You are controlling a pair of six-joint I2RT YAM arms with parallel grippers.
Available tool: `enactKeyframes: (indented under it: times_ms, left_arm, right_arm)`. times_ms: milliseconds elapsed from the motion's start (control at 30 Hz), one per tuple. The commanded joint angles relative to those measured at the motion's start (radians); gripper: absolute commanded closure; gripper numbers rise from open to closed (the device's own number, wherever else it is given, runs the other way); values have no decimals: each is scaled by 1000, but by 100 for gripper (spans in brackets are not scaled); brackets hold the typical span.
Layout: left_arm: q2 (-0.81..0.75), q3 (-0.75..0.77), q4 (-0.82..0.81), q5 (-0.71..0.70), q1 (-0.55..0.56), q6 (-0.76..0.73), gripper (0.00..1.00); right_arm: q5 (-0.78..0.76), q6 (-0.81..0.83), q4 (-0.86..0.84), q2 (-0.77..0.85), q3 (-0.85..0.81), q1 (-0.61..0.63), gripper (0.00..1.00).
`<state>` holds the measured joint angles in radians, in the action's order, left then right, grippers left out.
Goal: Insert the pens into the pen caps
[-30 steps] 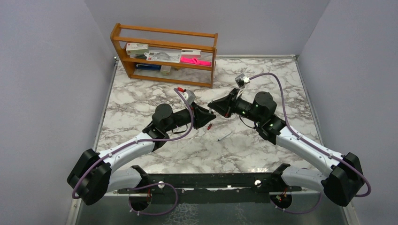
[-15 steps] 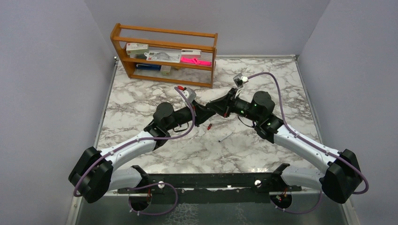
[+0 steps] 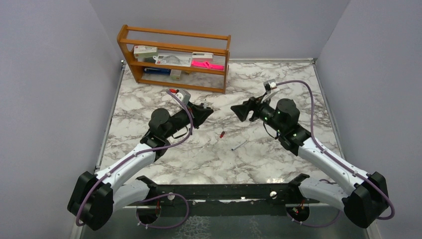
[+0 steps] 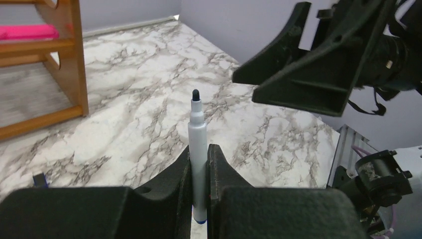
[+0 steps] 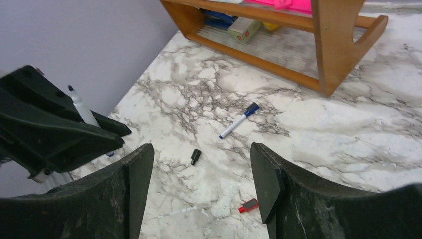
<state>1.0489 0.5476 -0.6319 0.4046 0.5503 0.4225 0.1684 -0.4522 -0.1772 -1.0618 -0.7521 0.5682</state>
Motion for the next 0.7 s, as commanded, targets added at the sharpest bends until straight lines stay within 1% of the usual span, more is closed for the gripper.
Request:
enactKeyframes:
  times_ms: [0,100,133,233,267,367,400,433,467,500,533,567,667]
  left_arm:
    - [25,37,121,-129,-11,41,100]
    - [74,50,125,-141,-14,40,100]
    - [88,56,128,-138,-14,45,100]
    - [106,56,127,-129,-15,56,100]
    - [108,52,127,-131,-14,55,100]
    - [114,46,128,-149,-15,46,100]
    - [116,46,129,-157,-16,47,100]
    - [117,46,129,-163,-16,47,100]
    - [117,45,130,-171,-16,47,100]
    - [118,43,131,-179,-17,48,100]
    - [118,42,132,-188,-17,45,100]
    - [118,40,135,-195,-17,43,100]
    - [117,26,139,-200,-17,40,100]
  right_arm:
    - [-105,74,-5,45,94,12,28]
    - [-190,91,92,-26,76,72,29]
    - [-224,78,129,-51,71,88,34]
    - [-286,37,215,-157,41,123,54]
    - [-306,23,243,-192,22,134,59]
    - [-359,-14,294,-304,-40,157,68]
    - [-373,-27,308,-339,-61,164,68]
    - [-390,-38,318,-373,-81,171,65]
    - [-410,-46,326,-404,-100,178,54]
    - [-444,-59,340,-431,-119,188,41]
    - [-462,-68,352,-458,-144,194,34]
    - [-473,-93,379,-484,-167,199,33]
    - [-518,-197,448,-540,-230,216,34]
